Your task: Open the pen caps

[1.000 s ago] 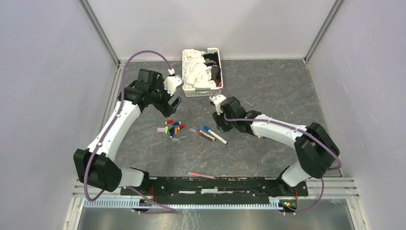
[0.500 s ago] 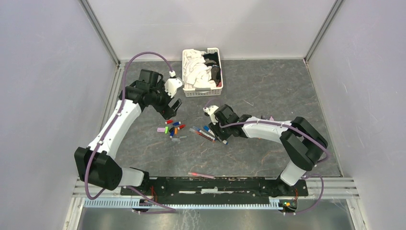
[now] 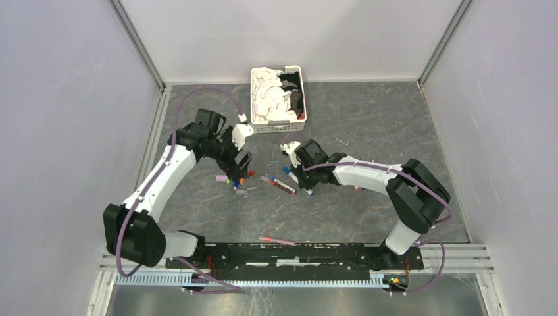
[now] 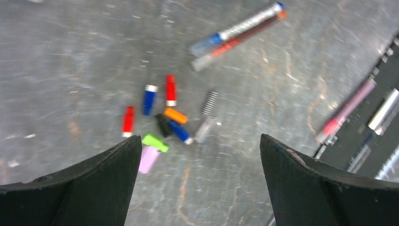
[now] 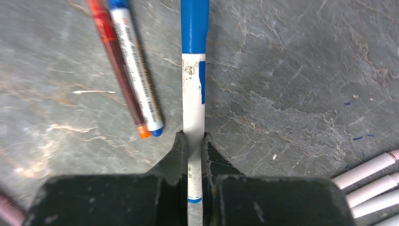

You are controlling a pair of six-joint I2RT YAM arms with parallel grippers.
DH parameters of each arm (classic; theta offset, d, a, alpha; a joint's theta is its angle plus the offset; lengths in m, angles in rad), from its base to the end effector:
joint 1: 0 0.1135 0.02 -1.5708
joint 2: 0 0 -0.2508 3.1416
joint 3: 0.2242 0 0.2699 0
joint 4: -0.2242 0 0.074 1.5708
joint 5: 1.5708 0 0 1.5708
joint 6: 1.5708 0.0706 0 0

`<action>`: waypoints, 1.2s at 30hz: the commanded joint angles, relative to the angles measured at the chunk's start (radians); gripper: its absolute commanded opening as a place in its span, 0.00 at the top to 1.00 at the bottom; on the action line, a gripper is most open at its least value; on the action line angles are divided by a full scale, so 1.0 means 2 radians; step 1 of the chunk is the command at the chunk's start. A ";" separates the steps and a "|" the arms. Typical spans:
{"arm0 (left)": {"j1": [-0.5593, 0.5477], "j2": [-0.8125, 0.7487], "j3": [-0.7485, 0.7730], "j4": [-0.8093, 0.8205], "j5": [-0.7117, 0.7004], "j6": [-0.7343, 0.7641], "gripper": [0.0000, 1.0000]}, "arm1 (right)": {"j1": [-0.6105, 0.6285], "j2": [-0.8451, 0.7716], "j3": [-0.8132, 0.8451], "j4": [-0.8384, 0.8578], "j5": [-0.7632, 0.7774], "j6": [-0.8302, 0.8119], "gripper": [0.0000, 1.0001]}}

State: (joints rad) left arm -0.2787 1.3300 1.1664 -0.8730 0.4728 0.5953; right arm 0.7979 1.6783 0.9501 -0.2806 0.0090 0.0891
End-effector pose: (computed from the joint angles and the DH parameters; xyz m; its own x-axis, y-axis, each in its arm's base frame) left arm 0.2789 -0.1132 0.2556 -0.4228 0.6403 -0.6414 0.8514 0.5231 -0.0390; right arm 0.2520 0.2575 0.1102 -0.6519 -0.5409 -0.5314 -0.6571 0.7527 0.0398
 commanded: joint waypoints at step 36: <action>-0.179 -0.007 -0.086 -0.030 0.039 0.209 0.98 | -0.014 0.019 0.068 0.032 -0.493 0.087 0.69</action>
State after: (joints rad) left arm -0.6228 1.3197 0.9543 -0.9184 0.5510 0.9867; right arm 0.7677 1.7054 1.0805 -0.3748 -0.9264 0.1555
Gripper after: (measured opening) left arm 0.316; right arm 0.245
